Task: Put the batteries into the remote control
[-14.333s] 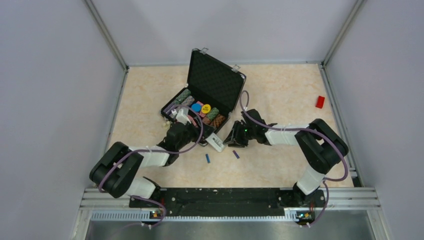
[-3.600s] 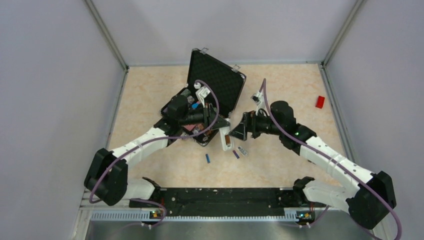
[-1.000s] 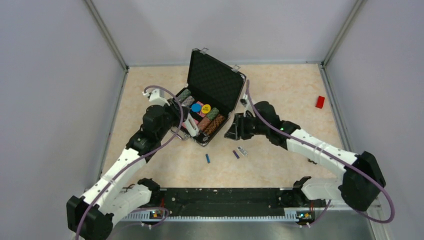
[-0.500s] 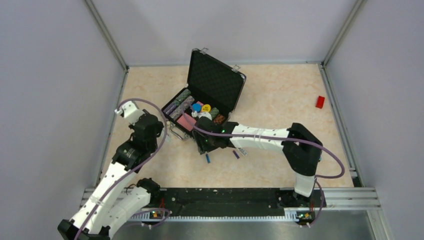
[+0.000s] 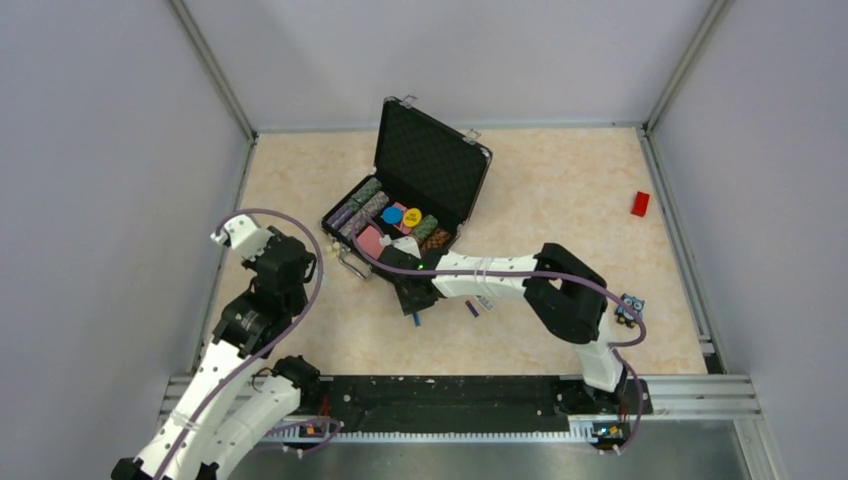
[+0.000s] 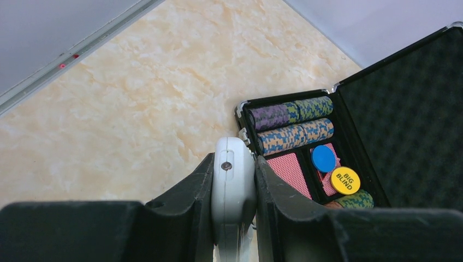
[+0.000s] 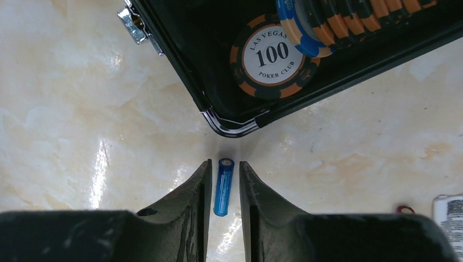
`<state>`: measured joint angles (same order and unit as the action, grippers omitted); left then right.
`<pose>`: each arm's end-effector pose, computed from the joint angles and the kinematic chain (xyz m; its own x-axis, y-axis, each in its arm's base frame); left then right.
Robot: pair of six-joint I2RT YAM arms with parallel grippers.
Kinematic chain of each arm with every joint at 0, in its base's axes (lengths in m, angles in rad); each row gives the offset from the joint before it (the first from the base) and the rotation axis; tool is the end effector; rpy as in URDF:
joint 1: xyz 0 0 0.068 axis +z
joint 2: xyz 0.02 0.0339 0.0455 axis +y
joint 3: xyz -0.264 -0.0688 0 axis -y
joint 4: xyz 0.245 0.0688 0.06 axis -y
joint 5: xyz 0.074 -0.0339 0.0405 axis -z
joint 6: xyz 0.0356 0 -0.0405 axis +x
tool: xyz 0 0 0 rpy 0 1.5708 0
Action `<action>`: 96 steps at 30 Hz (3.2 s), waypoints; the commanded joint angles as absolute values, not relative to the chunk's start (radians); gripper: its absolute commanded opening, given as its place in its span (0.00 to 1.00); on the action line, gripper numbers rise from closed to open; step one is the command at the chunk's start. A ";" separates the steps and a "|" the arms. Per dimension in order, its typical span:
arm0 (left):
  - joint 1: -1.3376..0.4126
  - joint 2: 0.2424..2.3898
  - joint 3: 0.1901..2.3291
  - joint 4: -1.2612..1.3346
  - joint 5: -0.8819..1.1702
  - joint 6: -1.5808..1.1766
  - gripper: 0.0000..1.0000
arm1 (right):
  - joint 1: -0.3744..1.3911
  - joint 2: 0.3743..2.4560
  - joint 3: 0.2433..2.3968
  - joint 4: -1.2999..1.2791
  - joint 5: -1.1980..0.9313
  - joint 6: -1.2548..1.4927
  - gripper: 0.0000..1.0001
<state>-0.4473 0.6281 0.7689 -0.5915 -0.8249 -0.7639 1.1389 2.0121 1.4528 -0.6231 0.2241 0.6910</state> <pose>0.1275 -0.0322 0.3197 -0.0743 -0.4850 -0.8713 -0.4902 0.7787 -0.3916 0.1802 0.3722 0.1725 -0.8404 -0.3389 -0.4229 -0.4083 0.9091 0.0829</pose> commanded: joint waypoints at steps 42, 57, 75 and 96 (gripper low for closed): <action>-0.452 1.057 0.771 0.326 0.561 -0.859 0.00 | 1.012 1.151 1.242 -0.365 0.279 0.430 0.07; -0.452 1.170 0.796 0.433 0.639 -1.053 0.00 | 1.011 1.202 1.211 -0.236 0.199 0.446 0.07; -0.451 1.232 0.900 0.211 0.624 -1.072 0.00 | 1.012 1.254 1.148 -0.195 0.243 0.387 0.07; -0.420 1.262 0.917 0.153 0.601 -1.152 0.00 | 1.013 1.216 1.025 -0.156 0.187 0.369 0.14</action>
<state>-0.4313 1.2697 0.8680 0.0898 0.5865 -1.1179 1.0077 1.2434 1.0393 -0.1394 0.2005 0.3710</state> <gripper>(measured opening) 0.314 0.125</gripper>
